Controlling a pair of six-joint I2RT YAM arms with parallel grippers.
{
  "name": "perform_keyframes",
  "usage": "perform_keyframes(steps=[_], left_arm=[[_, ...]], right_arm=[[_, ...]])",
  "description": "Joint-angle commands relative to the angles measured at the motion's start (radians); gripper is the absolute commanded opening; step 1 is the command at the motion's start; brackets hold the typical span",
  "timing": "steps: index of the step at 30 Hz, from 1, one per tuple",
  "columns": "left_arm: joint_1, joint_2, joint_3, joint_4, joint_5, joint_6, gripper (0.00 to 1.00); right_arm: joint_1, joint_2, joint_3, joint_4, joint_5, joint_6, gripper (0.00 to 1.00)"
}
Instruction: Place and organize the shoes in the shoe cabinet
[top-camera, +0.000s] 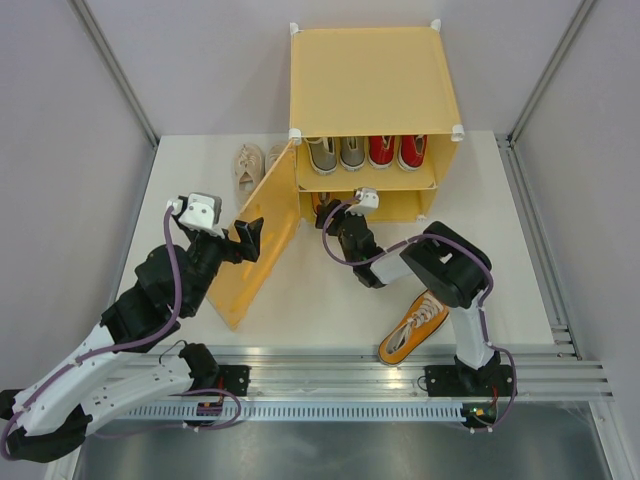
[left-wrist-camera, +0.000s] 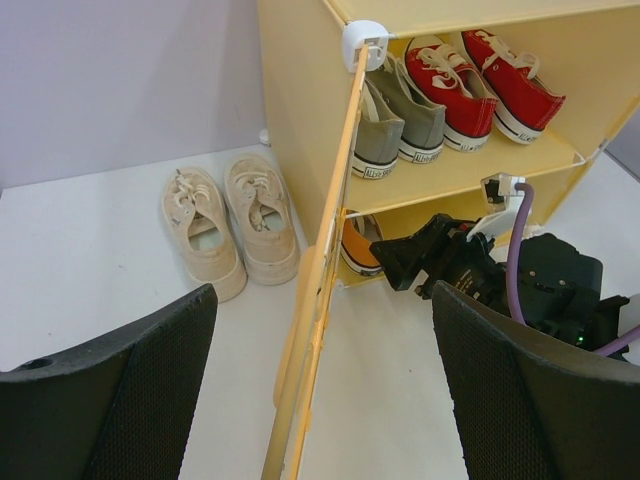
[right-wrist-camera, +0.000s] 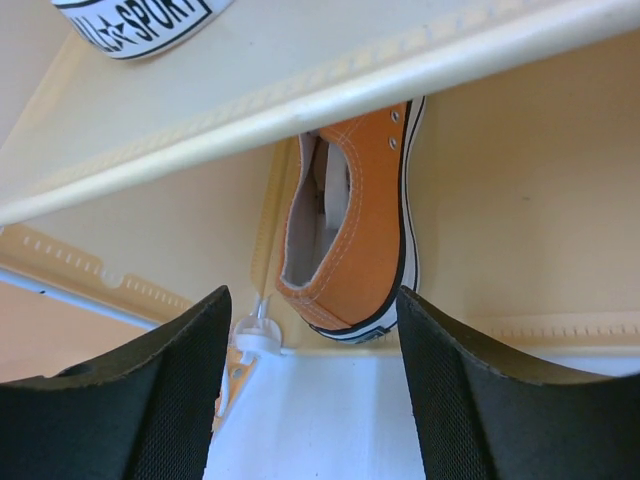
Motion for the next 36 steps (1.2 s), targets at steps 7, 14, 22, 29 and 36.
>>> perform_keyframes(steps=[7, 14, 22, 29, 36], left_arm=[[0.005, 0.006, 0.018, -0.027, 0.019, -0.035, 0.9], [0.005, 0.009, 0.02, -0.028, 0.022, -0.035, 0.9], [0.005, 0.003, 0.02, -0.028, 0.027, -0.035, 0.9], [0.003, 0.005, 0.021, -0.03, 0.033, -0.037, 0.9], [0.005, 0.003, 0.021, -0.03, 0.033, -0.038, 0.9]], right_arm=[[0.004, 0.043, 0.079, 0.046, -0.065, -0.135, 0.73], [-0.001, 0.088, 0.218, -0.153, -0.091, -0.118, 0.72], [-0.001, 0.117, 0.326, -0.348, -0.078, -0.065, 0.68], [-0.002, 0.125, 0.375, -0.499, -0.034, 0.007, 0.64], [-0.004, 0.114, 0.381, -0.596, 0.03, 0.07, 0.42]])
